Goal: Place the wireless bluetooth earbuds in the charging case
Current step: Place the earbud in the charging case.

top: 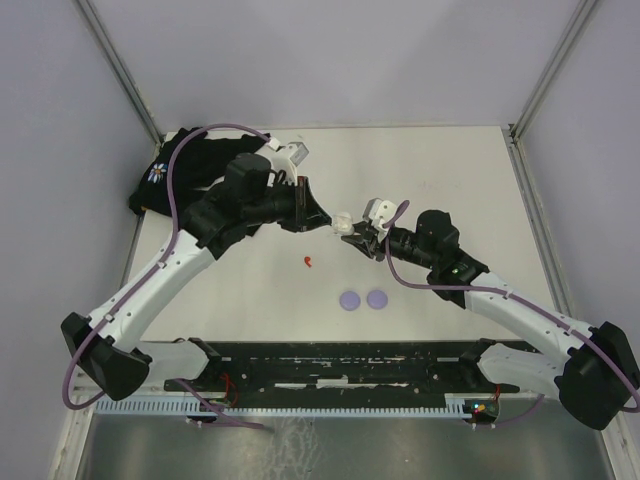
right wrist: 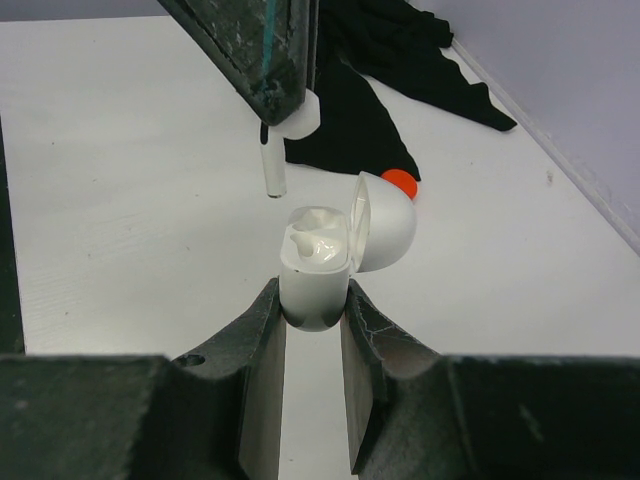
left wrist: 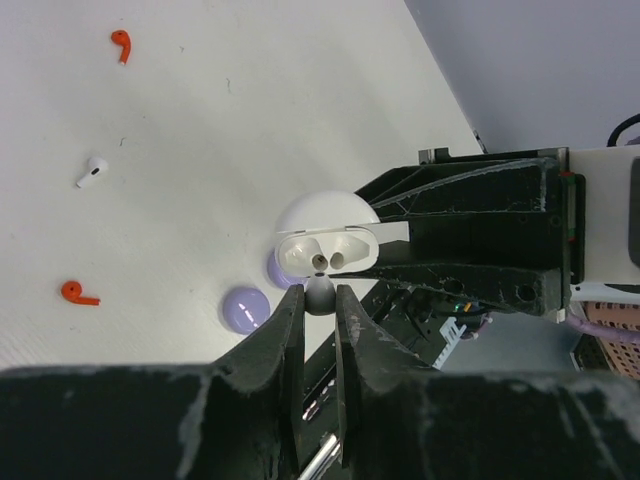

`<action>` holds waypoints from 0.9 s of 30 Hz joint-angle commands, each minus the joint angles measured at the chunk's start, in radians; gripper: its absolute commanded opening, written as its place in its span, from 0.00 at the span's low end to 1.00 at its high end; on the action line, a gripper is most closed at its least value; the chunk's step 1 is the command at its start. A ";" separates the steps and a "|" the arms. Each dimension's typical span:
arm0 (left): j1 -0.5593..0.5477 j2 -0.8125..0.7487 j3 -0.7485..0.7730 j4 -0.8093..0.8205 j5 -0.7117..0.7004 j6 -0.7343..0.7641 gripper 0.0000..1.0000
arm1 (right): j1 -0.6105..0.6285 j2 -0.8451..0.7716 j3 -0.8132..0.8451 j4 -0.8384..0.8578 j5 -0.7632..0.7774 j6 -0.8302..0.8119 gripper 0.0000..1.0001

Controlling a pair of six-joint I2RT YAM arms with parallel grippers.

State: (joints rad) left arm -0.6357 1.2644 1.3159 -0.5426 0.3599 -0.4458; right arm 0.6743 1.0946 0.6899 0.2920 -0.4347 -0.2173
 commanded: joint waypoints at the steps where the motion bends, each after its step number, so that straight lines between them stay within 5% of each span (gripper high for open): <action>1: 0.004 -0.055 0.017 0.060 0.038 0.043 0.09 | 0.003 -0.020 0.000 0.063 0.004 0.008 0.02; 27: -0.015 -0.027 -0.085 0.219 0.073 0.029 0.09 | 0.001 -0.027 0.013 0.073 -0.006 0.023 0.02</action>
State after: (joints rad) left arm -0.6388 1.2331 1.2339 -0.3817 0.4282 -0.4469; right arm 0.6743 1.0927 0.6895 0.3065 -0.4351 -0.2031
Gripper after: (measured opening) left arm 0.211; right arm 0.314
